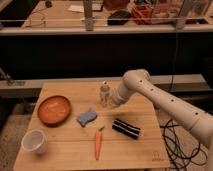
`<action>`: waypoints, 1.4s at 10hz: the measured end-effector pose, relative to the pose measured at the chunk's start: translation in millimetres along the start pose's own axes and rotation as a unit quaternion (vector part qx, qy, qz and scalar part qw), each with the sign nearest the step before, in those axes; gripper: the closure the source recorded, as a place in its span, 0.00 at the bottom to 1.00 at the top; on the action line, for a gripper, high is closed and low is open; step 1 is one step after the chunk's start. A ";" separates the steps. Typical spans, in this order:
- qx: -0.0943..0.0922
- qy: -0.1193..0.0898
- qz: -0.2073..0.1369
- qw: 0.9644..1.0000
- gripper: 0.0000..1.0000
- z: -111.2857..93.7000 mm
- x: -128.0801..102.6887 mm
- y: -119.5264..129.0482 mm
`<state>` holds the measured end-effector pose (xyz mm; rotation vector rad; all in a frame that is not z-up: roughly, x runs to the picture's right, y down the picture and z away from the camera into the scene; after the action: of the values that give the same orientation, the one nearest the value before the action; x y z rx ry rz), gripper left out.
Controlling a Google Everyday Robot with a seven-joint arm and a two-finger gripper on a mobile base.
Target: Knock the bottle over
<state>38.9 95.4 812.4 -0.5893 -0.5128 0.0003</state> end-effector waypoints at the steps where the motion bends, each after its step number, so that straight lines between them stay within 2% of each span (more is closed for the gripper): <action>1: 0.000 0.000 0.002 1.000 0.97 -0.4 0.2 -0.4; 14: 0.004 -0.003 0.018 1.000 0.97 -2.9 -0.8 -1.8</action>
<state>39.3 92.2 811.0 -0.5908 -0.5085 0.0383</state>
